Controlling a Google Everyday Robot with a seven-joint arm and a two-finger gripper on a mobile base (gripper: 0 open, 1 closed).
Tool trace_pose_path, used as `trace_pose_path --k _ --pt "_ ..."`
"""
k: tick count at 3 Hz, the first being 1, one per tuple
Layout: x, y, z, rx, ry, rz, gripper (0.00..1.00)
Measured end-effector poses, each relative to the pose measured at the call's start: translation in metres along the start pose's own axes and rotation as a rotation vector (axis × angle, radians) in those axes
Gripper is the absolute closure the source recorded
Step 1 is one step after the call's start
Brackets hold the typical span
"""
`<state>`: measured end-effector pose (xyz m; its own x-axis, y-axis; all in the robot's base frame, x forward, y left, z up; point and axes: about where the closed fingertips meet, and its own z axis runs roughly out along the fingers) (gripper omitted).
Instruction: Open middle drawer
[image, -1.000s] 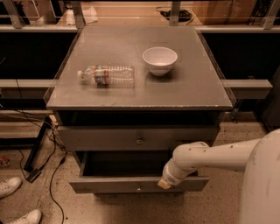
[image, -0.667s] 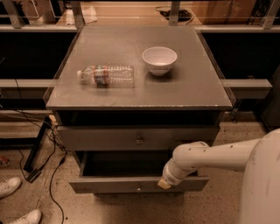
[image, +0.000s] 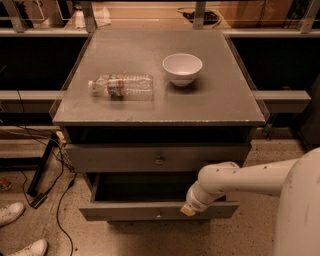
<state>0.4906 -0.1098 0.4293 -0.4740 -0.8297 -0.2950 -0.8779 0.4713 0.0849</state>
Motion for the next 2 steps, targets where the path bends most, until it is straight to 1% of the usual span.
trace_pose_path --k 2 --pt "-0.0029 -0.0022 -0.0009 0.000 0.000 0.000 1.00"
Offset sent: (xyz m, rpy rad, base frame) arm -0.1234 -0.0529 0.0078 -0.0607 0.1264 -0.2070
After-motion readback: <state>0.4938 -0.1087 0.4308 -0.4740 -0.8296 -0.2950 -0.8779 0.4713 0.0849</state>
